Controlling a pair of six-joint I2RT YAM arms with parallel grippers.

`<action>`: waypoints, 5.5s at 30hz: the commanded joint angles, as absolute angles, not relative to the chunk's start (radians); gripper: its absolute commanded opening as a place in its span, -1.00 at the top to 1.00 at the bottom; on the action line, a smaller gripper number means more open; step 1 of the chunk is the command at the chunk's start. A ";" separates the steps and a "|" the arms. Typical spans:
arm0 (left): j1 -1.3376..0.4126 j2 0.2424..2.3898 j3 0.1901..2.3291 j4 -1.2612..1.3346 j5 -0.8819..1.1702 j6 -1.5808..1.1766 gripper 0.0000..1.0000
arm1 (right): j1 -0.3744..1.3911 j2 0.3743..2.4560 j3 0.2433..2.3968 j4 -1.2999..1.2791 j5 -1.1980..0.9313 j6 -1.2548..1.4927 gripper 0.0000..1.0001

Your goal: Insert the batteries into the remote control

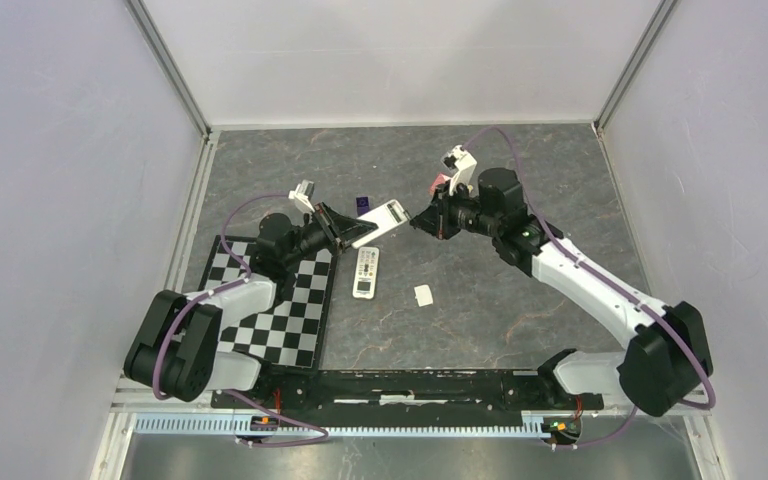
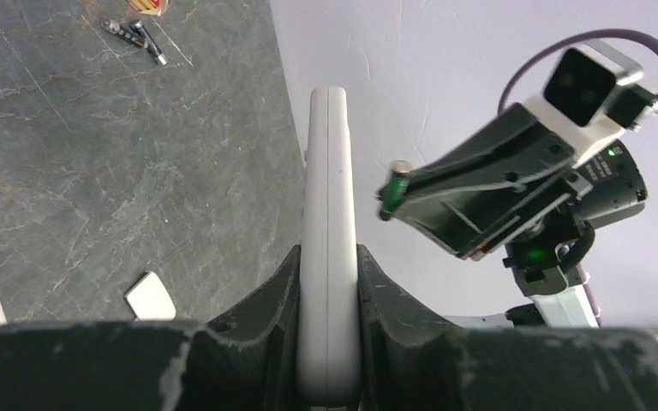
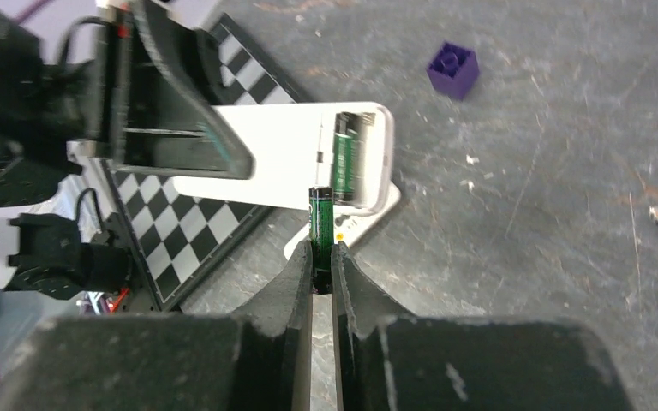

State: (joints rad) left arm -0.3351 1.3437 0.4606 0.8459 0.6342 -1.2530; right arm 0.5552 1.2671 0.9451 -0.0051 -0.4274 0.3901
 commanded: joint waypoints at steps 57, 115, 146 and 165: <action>-0.369 1.273 0.430 0.977 0.666 -1.206 0.96 | 0.643 1.379 1.153 -0.233 -0.289 0.311 0.61; -0.367 1.298 0.430 0.907 0.641 -1.293 0.96 | 0.710 1.487 1.254 -0.240 -0.152 0.294 0.57; -0.366 1.356 0.411 0.951 0.668 -1.192 0.96 | 0.710 1.490 1.304 -0.310 -0.153 0.285 1.00; -0.366 1.353 0.400 0.975 0.670 -1.209 0.96 | 0.709 1.503 1.257 -0.339 -0.086 0.288 0.98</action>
State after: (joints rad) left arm -0.3626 1.3636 0.4023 0.9016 0.6563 -1.2480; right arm 0.7052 1.5082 1.2541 -0.3424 -0.1104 0.2867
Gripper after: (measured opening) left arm 0.287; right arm 0.040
